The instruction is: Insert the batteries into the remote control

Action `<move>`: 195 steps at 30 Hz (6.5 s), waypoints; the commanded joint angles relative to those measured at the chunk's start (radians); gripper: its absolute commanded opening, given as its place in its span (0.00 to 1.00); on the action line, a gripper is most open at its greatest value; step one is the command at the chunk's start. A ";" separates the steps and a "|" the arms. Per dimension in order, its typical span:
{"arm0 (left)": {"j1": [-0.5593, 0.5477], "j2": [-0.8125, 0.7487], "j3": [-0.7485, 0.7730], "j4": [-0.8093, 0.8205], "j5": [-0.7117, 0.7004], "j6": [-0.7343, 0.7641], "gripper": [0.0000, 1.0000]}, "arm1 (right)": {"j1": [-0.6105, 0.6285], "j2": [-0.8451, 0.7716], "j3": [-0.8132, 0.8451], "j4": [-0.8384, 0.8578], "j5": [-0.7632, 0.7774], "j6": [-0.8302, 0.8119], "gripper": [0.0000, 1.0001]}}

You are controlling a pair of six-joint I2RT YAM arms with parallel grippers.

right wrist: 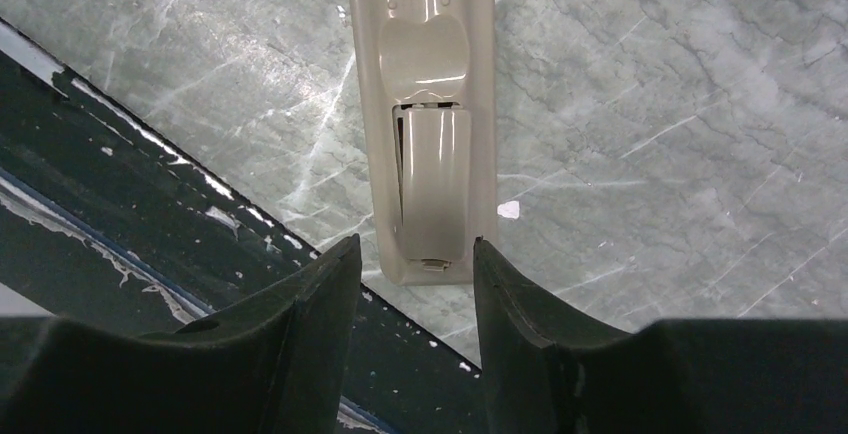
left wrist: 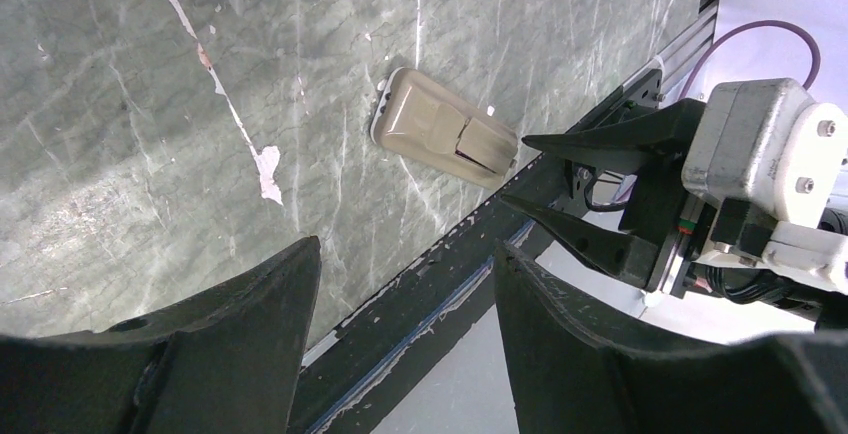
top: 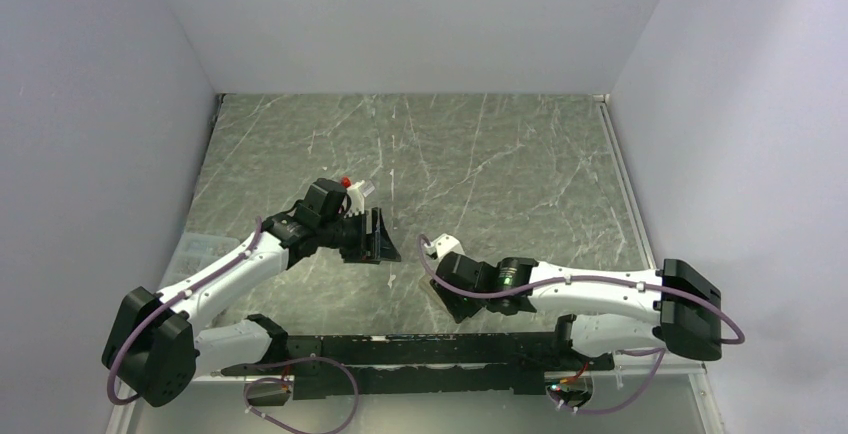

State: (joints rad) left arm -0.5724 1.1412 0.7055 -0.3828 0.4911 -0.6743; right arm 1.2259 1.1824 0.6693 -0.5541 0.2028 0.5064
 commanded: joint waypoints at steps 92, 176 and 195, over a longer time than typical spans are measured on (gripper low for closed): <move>0.003 0.089 0.038 0.050 0.048 0.017 0.69 | -0.008 0.003 0.084 -0.058 0.082 0.016 0.26; 0.009 0.139 0.052 0.065 0.073 0.036 0.69 | -0.056 0.061 0.071 -0.082 -0.009 0.090 0.00; 0.009 0.126 0.054 0.054 0.069 0.038 0.69 | -0.063 -0.018 0.100 -0.096 0.005 0.108 0.00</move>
State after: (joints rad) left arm -0.5674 1.2877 0.7395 -0.3416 0.5385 -0.6476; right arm 1.1702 1.1439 0.8299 -0.7013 0.2424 0.5953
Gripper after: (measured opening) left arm 0.690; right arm 0.006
